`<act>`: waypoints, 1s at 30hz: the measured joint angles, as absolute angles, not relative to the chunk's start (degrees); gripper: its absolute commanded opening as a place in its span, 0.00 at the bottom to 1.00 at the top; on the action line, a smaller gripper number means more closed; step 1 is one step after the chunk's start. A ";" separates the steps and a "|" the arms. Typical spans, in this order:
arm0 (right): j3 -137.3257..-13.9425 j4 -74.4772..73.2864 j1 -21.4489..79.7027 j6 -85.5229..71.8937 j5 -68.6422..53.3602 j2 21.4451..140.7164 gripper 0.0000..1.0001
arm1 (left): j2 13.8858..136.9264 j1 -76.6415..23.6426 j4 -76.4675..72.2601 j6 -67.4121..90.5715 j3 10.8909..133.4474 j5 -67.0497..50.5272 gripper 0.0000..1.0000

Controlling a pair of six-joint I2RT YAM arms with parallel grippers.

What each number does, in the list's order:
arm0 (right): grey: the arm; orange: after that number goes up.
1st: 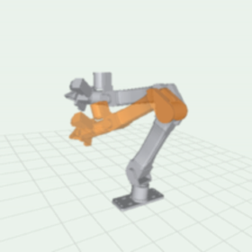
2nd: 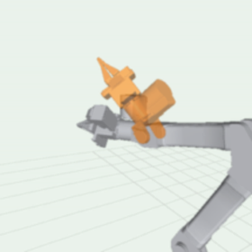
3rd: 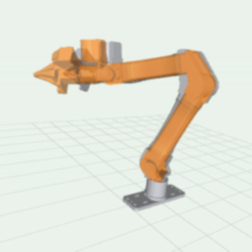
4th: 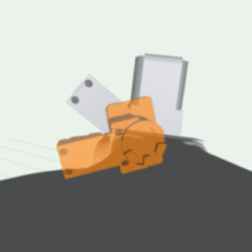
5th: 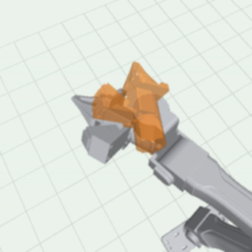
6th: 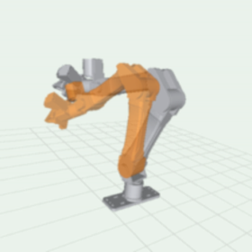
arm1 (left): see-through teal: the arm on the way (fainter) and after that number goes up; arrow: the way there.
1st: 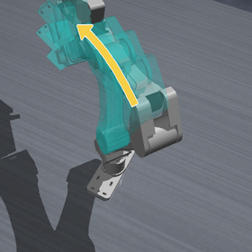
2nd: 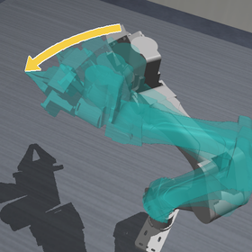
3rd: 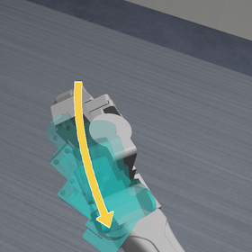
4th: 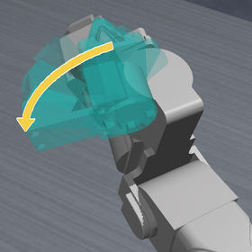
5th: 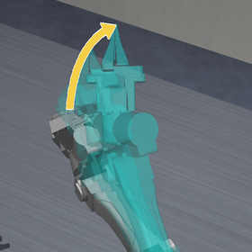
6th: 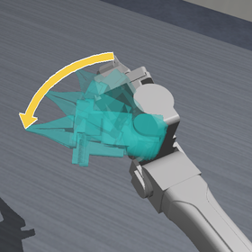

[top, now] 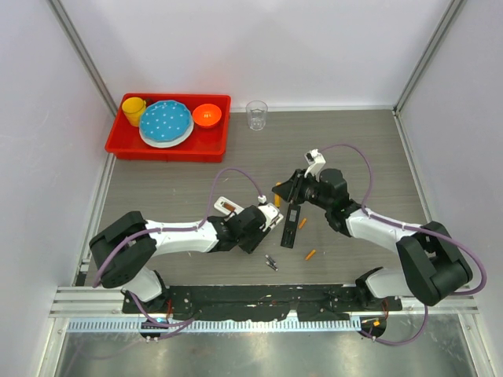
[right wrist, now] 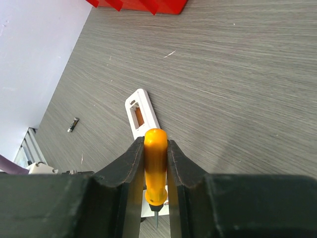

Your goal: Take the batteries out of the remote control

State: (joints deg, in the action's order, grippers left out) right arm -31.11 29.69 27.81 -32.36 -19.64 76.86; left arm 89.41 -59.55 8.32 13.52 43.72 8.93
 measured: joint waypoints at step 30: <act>-33.43 35.24 27.81 -33.10 -2.57 86.41 0.01 | 89.43 -59.53 8.32 13.52 43.72 8.93 0.00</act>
